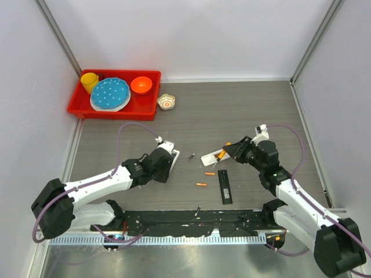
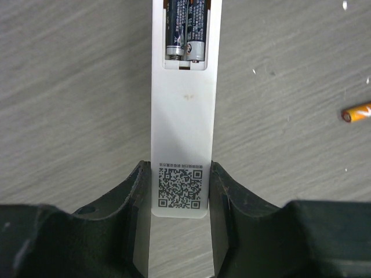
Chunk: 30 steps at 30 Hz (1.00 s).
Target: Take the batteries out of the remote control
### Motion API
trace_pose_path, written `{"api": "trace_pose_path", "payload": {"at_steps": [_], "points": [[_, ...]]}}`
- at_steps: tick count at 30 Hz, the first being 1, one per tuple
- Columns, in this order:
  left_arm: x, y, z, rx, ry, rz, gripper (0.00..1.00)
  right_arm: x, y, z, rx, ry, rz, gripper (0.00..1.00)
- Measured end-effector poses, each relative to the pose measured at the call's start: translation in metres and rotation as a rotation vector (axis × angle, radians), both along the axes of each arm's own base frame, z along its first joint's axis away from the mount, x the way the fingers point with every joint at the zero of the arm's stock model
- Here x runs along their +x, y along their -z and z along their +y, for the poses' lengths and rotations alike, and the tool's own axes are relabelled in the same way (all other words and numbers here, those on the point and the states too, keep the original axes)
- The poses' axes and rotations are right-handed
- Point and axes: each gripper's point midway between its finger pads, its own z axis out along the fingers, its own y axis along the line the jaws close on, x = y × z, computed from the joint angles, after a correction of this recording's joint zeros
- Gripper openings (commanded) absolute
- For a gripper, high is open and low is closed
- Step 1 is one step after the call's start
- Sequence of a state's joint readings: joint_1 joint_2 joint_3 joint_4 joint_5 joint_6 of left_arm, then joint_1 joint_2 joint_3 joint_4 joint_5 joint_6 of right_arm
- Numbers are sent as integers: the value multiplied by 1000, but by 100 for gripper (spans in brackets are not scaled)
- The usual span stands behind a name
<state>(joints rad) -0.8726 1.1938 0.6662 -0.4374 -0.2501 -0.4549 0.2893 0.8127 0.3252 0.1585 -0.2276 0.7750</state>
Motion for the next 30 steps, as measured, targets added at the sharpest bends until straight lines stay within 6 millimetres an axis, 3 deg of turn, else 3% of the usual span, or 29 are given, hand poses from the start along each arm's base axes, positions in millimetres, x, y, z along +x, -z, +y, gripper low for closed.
{"api": "trace_pose_path", "payload": {"at_steps": [7, 13, 19, 28, 30], "points": [[-31, 18, -7, -18, 13, 41, 0, -4, 16, 36, -1, -68, 37, 1], [-50, 37, -20, 61, 64, 41, 0, -7, 23, 55, -4, -106, 43, 1], [-50, 43, -29, 115, 83, 4, 10, -8, 23, 58, -7, -110, 37, 1], [-54, 43, -48, 53, 172, -19, 8, -6, 22, 57, -10, -99, 32, 1], [-58, 43, -46, 46, 198, -17, 12, -5, 20, 58, -8, -99, 28, 1]]}}
